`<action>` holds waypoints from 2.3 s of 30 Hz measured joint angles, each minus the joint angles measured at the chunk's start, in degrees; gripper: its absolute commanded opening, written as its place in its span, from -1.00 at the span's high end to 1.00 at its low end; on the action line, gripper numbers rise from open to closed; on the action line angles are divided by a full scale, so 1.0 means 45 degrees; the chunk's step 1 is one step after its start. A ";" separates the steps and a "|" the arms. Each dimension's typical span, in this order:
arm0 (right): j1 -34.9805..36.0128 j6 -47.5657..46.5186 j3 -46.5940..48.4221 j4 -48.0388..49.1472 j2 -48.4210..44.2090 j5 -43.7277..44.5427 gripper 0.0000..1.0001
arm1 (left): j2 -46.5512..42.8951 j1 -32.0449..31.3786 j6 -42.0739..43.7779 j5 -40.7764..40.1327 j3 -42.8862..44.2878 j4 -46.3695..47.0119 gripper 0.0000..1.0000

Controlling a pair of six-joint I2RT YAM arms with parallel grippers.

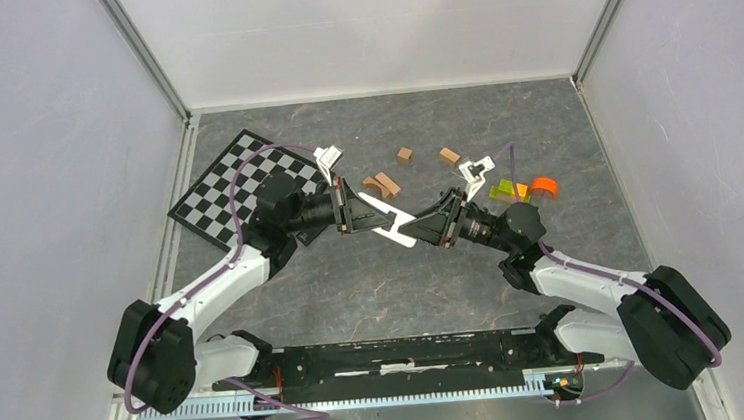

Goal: Load the batteries into the remote control
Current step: Load the battery cover into the remote control, then place the remote control at the center of the board.

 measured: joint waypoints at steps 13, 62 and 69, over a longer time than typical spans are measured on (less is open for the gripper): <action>-0.0393 -0.1370 0.0010 -0.1098 -0.1156 -0.0806 -0.69 | -0.0325 -0.0325 0.0733 0.0384 0.0092 -0.0962 0.96; 0.0967 -0.7480 0.5537 -0.8612 0.2346 -0.6013 1.00 | -0.1928 0.0379 0.9578 0.1141 0.2837 -1.0176 0.48; 0.1039 -0.6921 0.5430 -0.7660 0.2550 -0.5736 1.00 | -0.2249 0.0398 0.9462 0.0971 0.2827 -1.0040 -0.67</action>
